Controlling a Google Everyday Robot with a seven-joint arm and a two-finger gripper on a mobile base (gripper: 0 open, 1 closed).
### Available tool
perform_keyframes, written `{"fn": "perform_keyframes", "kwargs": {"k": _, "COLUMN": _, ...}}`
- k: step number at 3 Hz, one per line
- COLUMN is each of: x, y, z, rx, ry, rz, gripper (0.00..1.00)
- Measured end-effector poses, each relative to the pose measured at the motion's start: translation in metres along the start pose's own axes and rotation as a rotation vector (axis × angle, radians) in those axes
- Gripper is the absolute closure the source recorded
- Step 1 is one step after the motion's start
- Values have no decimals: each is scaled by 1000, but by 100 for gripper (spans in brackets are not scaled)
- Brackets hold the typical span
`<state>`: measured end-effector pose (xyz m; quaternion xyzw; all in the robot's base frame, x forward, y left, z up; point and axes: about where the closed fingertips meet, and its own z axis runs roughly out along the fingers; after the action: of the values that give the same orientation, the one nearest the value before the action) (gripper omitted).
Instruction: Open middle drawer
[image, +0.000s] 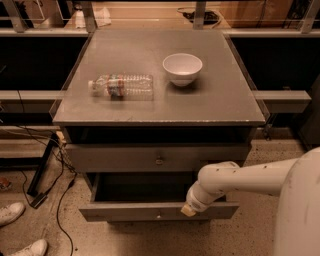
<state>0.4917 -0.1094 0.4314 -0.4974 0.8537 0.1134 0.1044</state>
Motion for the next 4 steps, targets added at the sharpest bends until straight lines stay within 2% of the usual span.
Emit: {"fn": "perform_keyframes", "kwargs": {"k": 4, "x": 2, "y": 2, "z": -2, "rx": -2, "ry": 7, "rz": 20, "gripper": 100}}
